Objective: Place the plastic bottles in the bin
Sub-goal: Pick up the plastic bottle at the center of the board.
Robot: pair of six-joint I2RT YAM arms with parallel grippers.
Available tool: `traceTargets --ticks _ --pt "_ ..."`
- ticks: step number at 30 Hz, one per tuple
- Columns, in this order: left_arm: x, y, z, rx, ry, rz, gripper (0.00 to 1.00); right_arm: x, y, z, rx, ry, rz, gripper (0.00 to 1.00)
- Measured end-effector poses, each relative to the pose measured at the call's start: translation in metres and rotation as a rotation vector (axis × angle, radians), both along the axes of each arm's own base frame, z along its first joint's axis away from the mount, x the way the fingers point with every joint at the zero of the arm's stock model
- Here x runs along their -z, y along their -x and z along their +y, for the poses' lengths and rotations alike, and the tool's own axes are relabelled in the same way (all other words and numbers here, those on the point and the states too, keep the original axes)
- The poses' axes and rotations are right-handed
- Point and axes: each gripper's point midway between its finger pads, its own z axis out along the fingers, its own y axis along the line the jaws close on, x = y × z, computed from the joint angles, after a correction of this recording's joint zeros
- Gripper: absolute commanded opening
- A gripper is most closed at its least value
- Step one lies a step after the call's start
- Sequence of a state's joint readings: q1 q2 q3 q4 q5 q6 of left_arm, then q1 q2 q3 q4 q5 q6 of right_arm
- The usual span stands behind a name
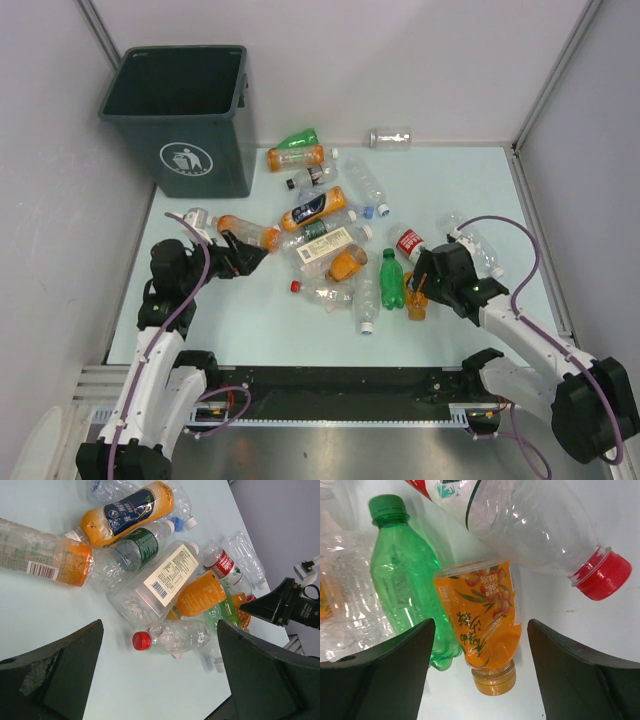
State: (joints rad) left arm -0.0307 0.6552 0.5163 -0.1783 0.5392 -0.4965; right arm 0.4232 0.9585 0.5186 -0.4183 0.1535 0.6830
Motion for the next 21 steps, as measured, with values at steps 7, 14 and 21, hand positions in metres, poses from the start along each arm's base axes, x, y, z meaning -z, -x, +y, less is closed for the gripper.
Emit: traceTargets --ticks 7,14,21 --pt "-0.003 0.001 -0.003 0.017 0.006 -0.01 1.0 0.02 0.001 0.008 -0.032 0.047 0.049 0.79" --pt "-0.002 0.001 -0.003 0.02 0.008 -0.005 1.0 0.034 -0.003 0.011 -0.037 0.075 0.072 0.53" --pt "0.0 0.0 -0.003 0.022 0.007 0.001 1.0 0.031 -0.005 0.01 -0.033 0.08 0.054 0.26"
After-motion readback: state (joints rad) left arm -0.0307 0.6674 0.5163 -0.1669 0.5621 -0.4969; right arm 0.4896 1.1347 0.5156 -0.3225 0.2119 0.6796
